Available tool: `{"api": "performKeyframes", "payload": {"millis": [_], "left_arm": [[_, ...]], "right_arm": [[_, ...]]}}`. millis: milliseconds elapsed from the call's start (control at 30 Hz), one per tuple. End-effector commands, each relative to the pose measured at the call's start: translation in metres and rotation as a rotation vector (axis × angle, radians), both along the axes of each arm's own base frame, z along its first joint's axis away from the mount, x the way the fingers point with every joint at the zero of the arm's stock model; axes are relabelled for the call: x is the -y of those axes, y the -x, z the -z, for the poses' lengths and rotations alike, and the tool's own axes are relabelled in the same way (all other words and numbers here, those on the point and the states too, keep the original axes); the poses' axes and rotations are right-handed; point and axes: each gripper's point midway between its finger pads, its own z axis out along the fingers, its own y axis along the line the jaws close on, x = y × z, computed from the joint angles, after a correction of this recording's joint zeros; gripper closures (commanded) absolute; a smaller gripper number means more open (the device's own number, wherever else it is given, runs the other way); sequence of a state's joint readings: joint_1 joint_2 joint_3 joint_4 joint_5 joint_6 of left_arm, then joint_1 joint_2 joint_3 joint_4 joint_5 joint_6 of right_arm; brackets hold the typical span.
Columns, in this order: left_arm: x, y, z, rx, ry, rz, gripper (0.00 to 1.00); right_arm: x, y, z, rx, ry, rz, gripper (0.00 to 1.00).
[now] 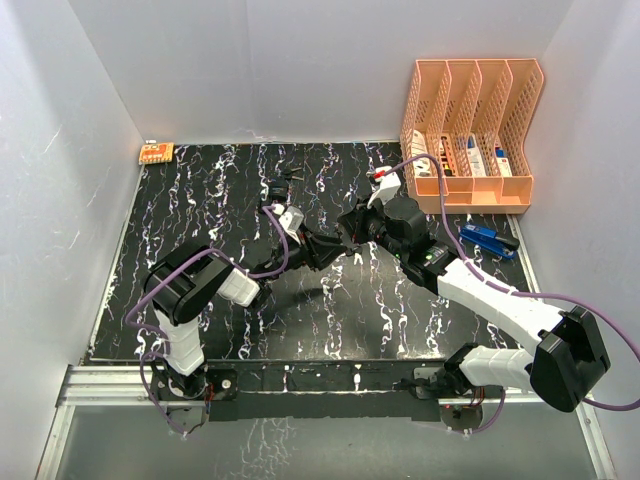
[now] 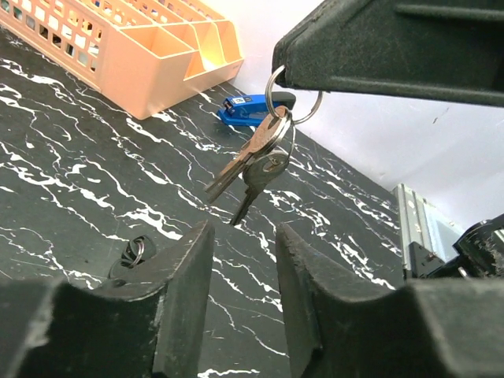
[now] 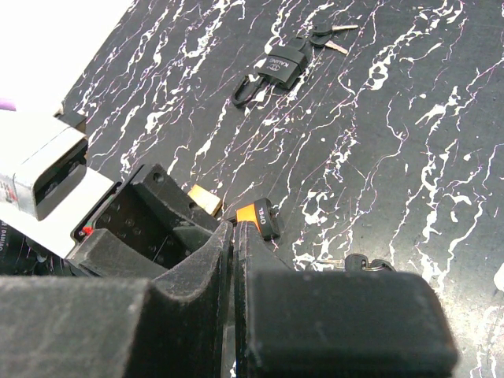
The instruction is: Unlock with the key
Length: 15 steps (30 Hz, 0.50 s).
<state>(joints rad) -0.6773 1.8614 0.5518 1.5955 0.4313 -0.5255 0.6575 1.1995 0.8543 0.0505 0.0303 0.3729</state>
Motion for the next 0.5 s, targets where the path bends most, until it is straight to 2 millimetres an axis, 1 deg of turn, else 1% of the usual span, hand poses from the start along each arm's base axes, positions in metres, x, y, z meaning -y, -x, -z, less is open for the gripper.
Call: {"api": "performKeyframes", "payload": {"millis": [0,33,100,300,467], "left_arm": [[0.001,0.008,-0.033,0.117,0.090,0.024,0.59],[0.001,0.008,-0.033,0.119,0.092,0.029,0.57],[0.002,0.009,-0.035,0.124,0.098,0.036,0.56],[0.004,0.007,-0.041,0.149,0.117,0.039,0.59],[0.008,0.007,-0.047,0.171,0.125,0.045,0.59]], "right_arm": [[-0.005,-0.004,-0.034,0.078,-0.067,0.002,1.00],[-0.005,-0.005,-0.033,0.077,-0.067,0.002,1.00],[-0.005,-0.004,-0.034,0.079,-0.068,0.001,1.00],[-0.005,-0.004,-0.035,0.080,-0.069,0.001,1.00],[-0.005,-0.004,-0.035,0.081,-0.069,0.001,1.00]]}}
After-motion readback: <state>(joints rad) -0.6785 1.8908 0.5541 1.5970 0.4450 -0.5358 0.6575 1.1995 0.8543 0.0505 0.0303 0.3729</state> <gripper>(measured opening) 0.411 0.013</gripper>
